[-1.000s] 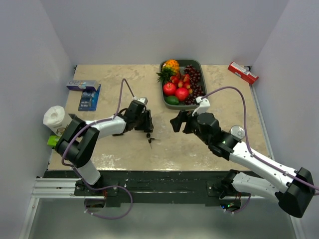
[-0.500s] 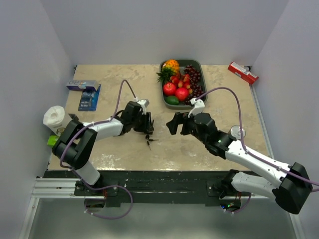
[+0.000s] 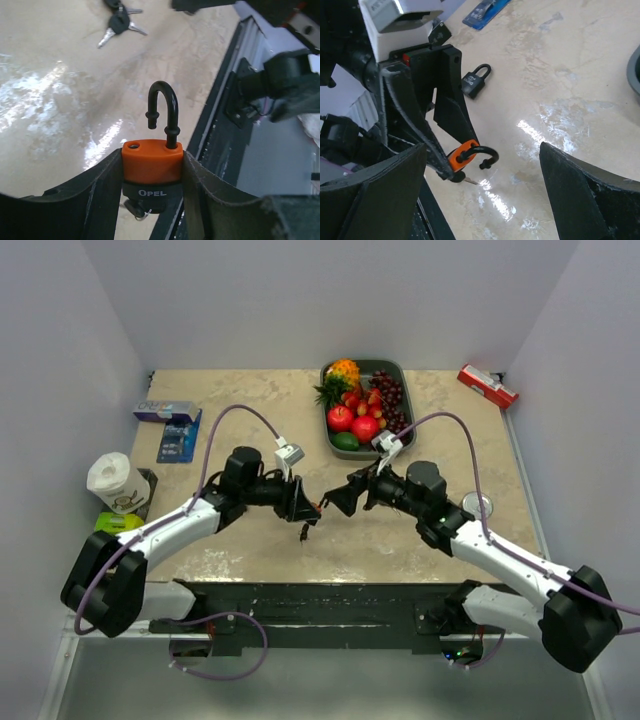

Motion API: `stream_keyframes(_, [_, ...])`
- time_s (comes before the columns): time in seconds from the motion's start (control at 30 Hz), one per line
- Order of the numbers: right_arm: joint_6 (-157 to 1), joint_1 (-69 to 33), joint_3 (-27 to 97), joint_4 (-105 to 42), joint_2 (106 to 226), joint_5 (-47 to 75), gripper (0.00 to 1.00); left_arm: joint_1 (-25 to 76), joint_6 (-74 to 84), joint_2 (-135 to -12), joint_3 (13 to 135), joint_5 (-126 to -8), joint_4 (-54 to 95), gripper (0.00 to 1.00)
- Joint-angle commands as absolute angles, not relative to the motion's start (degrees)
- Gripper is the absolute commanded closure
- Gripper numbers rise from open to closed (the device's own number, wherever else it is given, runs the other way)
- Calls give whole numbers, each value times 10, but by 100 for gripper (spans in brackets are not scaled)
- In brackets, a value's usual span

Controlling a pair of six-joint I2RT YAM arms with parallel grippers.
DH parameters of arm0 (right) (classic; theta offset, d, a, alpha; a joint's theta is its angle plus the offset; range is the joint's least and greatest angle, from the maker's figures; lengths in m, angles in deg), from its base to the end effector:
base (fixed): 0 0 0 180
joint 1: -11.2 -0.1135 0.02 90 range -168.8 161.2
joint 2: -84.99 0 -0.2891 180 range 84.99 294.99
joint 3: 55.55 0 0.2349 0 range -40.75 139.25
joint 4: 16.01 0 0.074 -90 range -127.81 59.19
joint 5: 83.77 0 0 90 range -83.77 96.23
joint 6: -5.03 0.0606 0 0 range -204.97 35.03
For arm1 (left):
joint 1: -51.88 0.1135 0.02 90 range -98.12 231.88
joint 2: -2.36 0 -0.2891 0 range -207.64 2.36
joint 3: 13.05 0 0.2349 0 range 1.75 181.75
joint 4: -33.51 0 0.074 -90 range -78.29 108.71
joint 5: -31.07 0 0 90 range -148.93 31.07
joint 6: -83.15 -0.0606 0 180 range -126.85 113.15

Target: Unlock with the key

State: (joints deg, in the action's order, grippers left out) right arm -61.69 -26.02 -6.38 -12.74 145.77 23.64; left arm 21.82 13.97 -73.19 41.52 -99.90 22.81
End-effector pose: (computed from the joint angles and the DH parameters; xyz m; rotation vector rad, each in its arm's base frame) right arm 0.1797 0.1592 0.2994 -0.4569 1.7659 1.0264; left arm 0.2130 -0.1692 0.2465 0.6321 2.1484 -1.2651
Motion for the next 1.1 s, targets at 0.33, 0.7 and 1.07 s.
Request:
stream_keyframes(0.33, [-627, -260, -40, -41, 1535, 388, 6, 221, 156, -658, 385, -1133, 320, 100])
stream_keyframes(0.7, [-620, -260, -46, -40, 1537, 418, 47, 220, 166, -651, 378, -1111, 336, 100])
stream_keyframes(1.07, [-603, -260, 10, -129, 1617, 278, 100, 219, 170, -693, 408, -913, 258, 100])
